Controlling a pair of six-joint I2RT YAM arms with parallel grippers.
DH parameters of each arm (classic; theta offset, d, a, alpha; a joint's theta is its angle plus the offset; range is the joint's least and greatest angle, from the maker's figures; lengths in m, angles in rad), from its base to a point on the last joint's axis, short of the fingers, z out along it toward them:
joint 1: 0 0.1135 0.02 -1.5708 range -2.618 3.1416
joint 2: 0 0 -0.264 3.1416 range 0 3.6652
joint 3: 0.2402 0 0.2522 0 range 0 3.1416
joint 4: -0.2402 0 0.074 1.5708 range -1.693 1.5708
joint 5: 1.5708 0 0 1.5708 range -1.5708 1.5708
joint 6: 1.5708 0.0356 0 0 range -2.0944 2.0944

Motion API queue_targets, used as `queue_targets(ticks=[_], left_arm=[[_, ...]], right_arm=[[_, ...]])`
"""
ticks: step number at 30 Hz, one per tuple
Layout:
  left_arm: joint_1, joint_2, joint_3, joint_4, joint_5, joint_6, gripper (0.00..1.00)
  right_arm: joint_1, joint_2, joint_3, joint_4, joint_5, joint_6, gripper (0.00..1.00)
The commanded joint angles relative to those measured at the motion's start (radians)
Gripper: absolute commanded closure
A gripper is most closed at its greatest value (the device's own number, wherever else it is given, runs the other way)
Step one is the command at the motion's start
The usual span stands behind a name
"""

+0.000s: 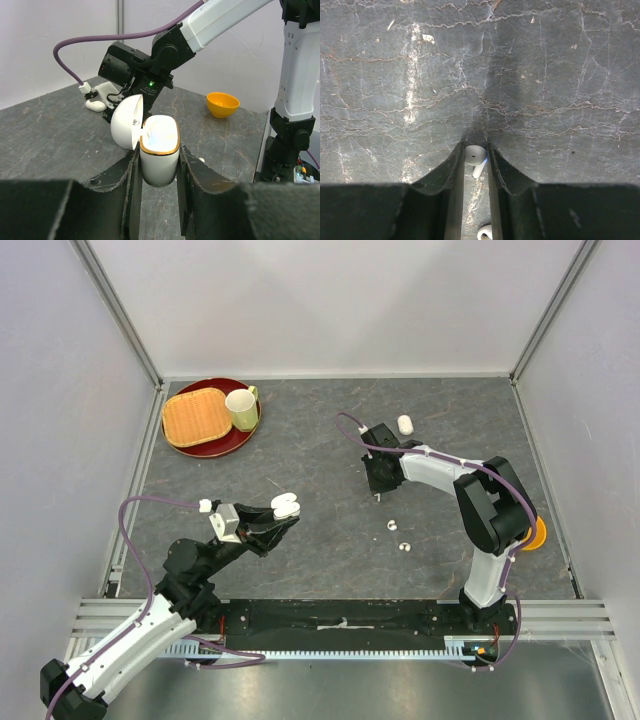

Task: Insert the wireless bluetooth earbuds into the charging case
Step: Pick up the earbud from the center of the board.

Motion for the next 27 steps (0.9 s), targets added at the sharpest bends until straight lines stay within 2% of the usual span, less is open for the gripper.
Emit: queue_targets(ticks=[1,7,11,19,27], left_arm=[[0.002,-0.007,0.017,0.006,-0.019,-0.027,0.98],[0.001,-0.01,0.015,0.006,-0.021,-0.032,0.98],[0.002,-0.013,0.014,0.004,-0.024,-0.032,0.98],[0.002,-0.004,0.012,0.012,-0.027,-0.024,0.98],[0.001,0.029,0.012,0.038,-0.018,-0.027,0.98]], right_arm=[[0.0,0.004,-0.008,0.008,0.047,0.049,0.76],[0.0,-0.012,-0.047,0.025,0.067,0.16,0.78],[0.0,-0.022,-0.074,0.048,0.073,0.211,0.73],[0.0,-0.03,-0.065,0.053,0.056,0.157,0.6],[0.002,-0.021,-0.055,0.048,0.028,0.091,0.59]])
